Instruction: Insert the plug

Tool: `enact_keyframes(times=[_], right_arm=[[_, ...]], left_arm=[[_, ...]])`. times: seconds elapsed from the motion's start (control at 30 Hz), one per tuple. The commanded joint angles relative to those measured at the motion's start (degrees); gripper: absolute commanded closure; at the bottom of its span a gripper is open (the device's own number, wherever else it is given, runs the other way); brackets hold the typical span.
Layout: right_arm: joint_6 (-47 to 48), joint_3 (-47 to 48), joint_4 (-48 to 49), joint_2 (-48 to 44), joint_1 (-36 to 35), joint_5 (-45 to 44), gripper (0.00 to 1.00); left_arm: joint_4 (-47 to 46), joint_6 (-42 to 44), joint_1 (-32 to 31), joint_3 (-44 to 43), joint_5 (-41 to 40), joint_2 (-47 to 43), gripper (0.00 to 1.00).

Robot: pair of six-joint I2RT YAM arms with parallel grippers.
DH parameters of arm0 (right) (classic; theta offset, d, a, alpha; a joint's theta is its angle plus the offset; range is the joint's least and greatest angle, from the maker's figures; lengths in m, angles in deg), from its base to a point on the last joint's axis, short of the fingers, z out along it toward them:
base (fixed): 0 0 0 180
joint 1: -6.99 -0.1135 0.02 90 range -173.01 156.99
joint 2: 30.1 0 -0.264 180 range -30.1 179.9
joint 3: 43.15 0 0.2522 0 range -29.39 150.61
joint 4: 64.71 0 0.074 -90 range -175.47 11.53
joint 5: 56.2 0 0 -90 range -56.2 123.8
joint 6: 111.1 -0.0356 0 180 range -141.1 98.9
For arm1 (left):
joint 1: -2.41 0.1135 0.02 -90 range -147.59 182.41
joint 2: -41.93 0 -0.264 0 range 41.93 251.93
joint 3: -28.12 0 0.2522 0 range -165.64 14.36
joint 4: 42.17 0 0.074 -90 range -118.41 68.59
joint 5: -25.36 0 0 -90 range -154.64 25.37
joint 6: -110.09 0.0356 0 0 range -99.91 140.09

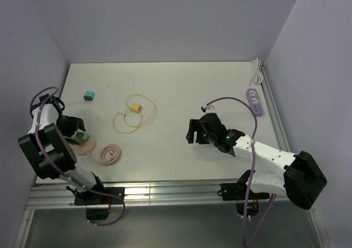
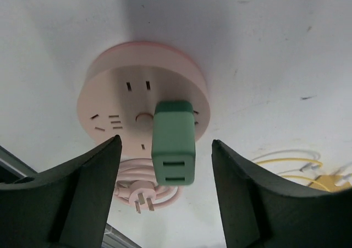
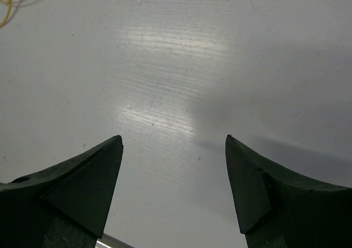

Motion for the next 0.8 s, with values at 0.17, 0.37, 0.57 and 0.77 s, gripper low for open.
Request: enact_keyframes(times=[0.17,0.37,0.57,0.77], right_arm=[[0.3,-0.3,1.9,-1.7,-0.4,-0.2,0.18],[0.3,-0.3,1.8,-1.7,-0.5,-0.6,0.18],[0.2,-0.1,1.8,-0.7,-0.1,0.1,0.19],[0.1,0.0,2.0,1.2,-0.1,-0.5,0.19]], left_arm=[[3.2,-0.6,-0.1,-3.2,1.7,-8.5,0.02],[5.0,0.4,-0.4,-5.3,1.8,-14.2,0.01],[5.7,4.9,-1.8,-8.2,-1.4,-18.5,0.01],[2.3,8.8,-6.0,-7.6,0.0,-23.9,0.01]])
